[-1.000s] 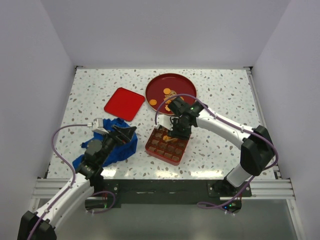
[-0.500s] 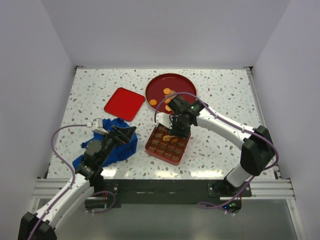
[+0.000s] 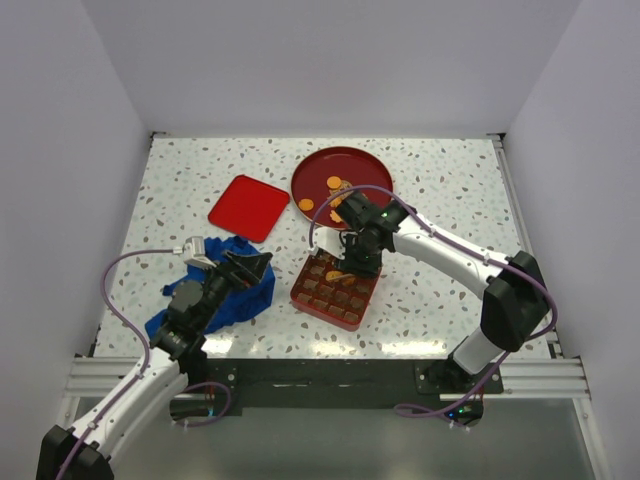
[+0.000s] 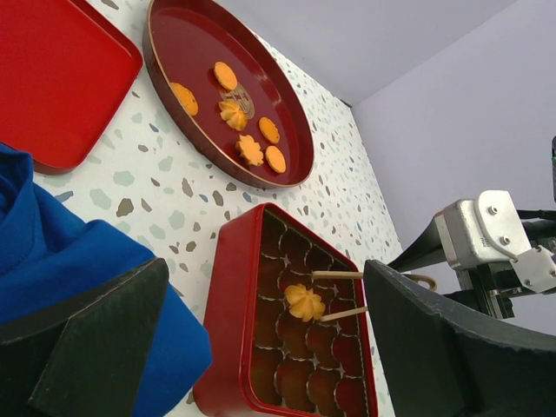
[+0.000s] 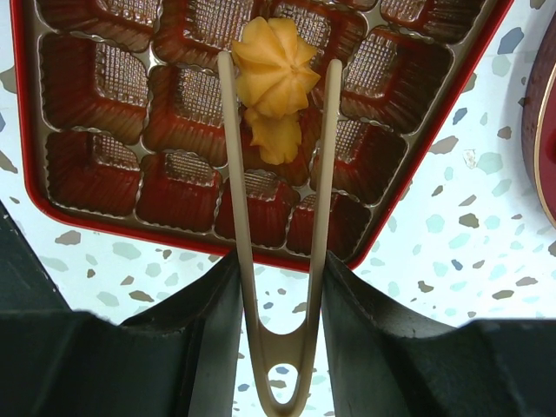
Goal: Pack the cookies
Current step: Place the fake cookies in the empty pocket of the box, then adjust the fake cookies in the empty pocket of the box.
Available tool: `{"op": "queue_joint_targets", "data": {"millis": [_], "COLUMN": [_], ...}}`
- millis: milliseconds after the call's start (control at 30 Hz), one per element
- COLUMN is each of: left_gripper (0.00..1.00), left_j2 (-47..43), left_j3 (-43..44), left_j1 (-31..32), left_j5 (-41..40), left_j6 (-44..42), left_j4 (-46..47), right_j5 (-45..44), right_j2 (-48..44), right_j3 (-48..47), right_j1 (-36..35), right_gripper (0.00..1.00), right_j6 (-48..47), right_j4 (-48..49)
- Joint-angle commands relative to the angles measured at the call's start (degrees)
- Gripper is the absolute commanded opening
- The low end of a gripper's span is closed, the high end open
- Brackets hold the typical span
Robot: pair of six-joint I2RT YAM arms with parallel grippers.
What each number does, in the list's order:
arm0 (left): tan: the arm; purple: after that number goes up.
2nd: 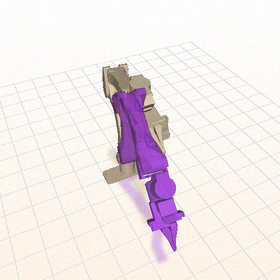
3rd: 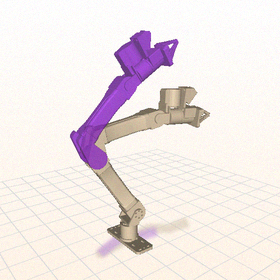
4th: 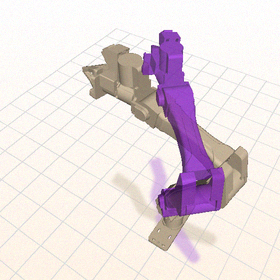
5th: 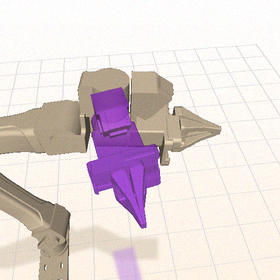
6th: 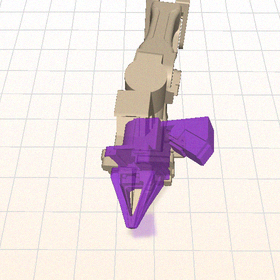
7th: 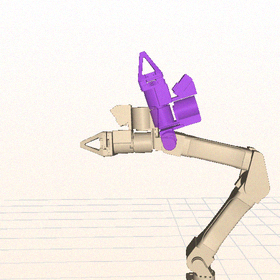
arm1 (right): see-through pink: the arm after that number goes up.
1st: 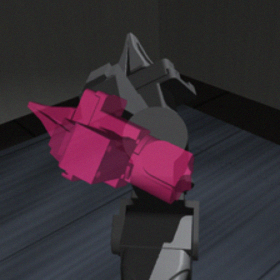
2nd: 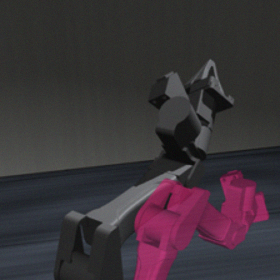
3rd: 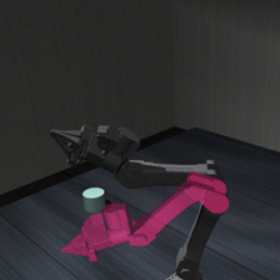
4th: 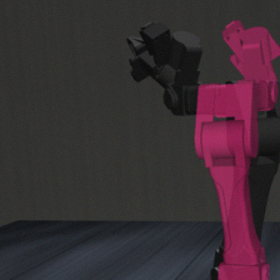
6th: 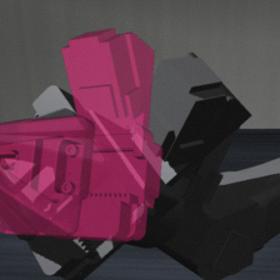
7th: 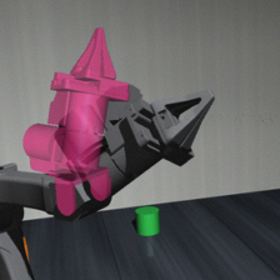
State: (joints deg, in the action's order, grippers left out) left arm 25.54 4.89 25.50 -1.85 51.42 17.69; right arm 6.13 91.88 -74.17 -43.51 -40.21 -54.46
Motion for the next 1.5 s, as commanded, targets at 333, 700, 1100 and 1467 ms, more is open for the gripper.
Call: {"op": "queue_joint_targets", "data": {"millis": [333,700,1100,1467], "left_gripper": [1.00,1.00,1.00,1.00], "left_j2": [-0.1,0.3,0.9,0.8], "left_j3": [0.3,0.3,0.5,0.7], "left_j1": [-0.4,-0.4,-0.4,-0.4], "left_j5": [-1.0,-0.9,-0.7,-0.9], "left_j6": [-0.5,-0.5,-0.6,-0.6], "left_j4": [0.5,0.8,1.2,1.0], "right_j5": [0.0,-2.4,-3.7,-3.6], "right_j2": [1.6,2.4,2.3,2.9], "right_j3": [-1.5,-2.6,-3.8,-4.9], "right_j1": [-0.5,-0.6,-0.5,-0.4], "right_gripper": [0.42,0.39,0.36,0.33], "right_j6": [-1.5,-0.3,1.0,2.0], "right_j4": [-0.6,0.8,2.7,2.9]}}
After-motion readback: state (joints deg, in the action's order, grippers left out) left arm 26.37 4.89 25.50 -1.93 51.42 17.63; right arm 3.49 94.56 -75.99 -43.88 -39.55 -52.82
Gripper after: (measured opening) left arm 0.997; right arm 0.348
